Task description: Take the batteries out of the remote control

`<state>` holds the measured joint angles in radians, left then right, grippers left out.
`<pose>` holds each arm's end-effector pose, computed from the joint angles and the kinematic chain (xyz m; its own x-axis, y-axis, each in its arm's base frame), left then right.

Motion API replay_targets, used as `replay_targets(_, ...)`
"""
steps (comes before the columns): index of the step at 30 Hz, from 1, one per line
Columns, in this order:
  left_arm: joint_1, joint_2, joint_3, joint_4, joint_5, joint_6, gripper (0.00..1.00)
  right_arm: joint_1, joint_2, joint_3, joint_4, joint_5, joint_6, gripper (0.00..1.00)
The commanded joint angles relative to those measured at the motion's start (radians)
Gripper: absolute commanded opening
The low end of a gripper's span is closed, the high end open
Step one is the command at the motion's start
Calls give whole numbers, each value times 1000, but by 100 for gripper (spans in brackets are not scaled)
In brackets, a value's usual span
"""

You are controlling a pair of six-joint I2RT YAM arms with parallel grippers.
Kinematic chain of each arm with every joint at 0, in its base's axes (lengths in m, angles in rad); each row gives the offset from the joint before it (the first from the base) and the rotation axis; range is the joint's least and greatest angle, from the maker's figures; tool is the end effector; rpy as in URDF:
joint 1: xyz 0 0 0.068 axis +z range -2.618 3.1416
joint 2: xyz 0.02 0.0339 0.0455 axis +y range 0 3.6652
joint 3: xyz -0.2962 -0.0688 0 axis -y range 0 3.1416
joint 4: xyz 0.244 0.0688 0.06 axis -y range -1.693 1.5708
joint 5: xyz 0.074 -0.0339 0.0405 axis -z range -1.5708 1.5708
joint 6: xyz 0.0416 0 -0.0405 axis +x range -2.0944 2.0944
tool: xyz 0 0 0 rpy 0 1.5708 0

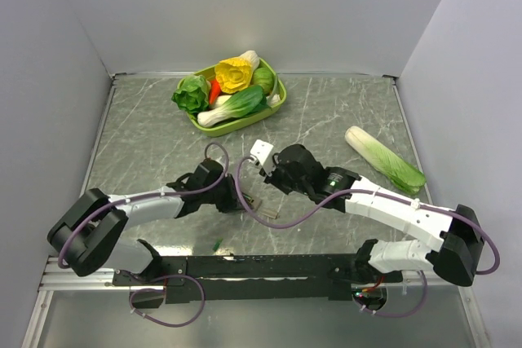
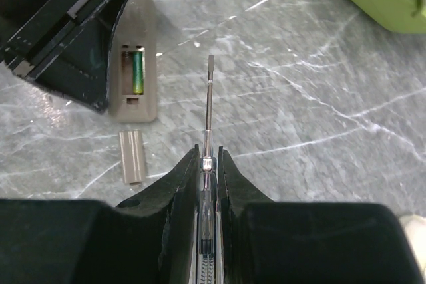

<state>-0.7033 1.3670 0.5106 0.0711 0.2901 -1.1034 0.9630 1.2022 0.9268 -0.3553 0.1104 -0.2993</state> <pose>0.1797 -0.1680 0.1780 -0.9340 -0.3296 -0.1381 -0.1327 0.6786 -0.7225 0.1508 0.2088 0.3132 -0.0962 -0.6515 -0.7526 -0.8304 0.4694 -0.3002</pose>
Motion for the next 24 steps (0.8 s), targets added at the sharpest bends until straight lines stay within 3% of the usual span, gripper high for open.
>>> replay_targets(1, -1, -20, 66, 40, 28, -26, 20, -10, -49, -13, 18, 6, 49, 0)
replay_targets(4, 55, -65, 137, -126, -75, 42, 27, -12, -47, -11, 0, -18, 69, 0)
replay_targets(11, 244, 1, 252, -272, -121, 197, 37, -12, -44, -20, -5, -104, 152, 0)
replay_targets(19, 277, 173, 332, -248, -36, 234, 38, -4, -40, -137, 91, -434, 209, 0)
replay_targets(24, 280, 239, 338, -240, -6, 249, 37, 0, 57, -132, 58, -509, 196, 0)
